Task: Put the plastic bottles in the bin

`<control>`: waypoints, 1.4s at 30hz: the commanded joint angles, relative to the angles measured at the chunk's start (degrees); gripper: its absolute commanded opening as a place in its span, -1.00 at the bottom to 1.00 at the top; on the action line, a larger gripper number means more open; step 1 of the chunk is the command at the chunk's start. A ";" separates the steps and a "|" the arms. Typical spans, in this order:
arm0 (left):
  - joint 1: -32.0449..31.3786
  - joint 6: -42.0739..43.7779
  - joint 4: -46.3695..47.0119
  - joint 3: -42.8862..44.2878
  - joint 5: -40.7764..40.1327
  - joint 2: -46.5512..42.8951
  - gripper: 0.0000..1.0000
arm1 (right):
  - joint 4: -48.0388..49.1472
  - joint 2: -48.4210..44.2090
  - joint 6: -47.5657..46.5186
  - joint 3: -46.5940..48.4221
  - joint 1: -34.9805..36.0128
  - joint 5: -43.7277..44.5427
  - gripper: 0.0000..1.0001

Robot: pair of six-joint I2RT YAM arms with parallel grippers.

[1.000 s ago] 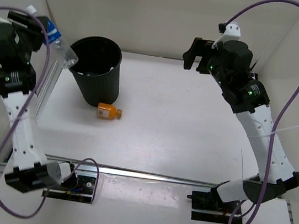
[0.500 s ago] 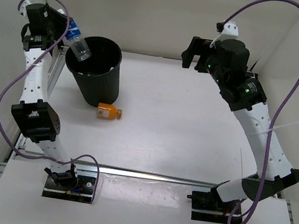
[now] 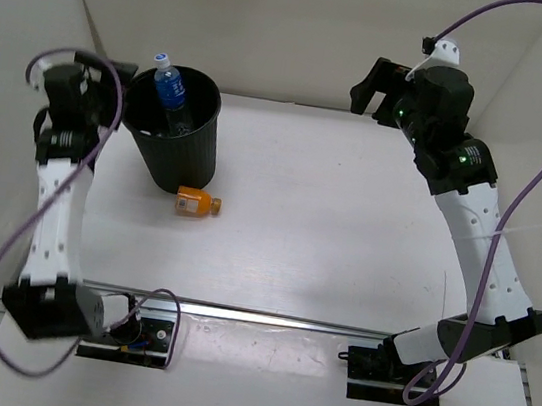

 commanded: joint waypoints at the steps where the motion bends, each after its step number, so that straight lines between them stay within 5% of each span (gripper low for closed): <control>1: 0.71 -9.16 -0.59 -14.15 -2.10 -15.19 1.00 | 1.88 -0.52 1.84 -0.08 -0.16 -2.60 1.00; 7: -2.80 -4.07 -0.59 -31.74 1.42 -25.94 1.00 | 1.88 0.71 2.99 0.45 -0.69 -4.98 1.00; 12: -6.49 -4.07 -0.59 -40.62 2.73 -25.09 1.00 | 1.88 0.71 3.52 -0.87 -0.69 -6.12 1.00; 25: -24.59 -7.41 -0.59 -35.02 -7.28 -2.76 1.00 | 1.35 -4.29 2.11 -7.11 -0.69 -3.84 1.00; 42: -28.91 -12.94 -1.12 -29.56 -16.51 9.28 1.00 | 0.83 -7.64 -2.11 -7.73 -0.69 -0.85 1.00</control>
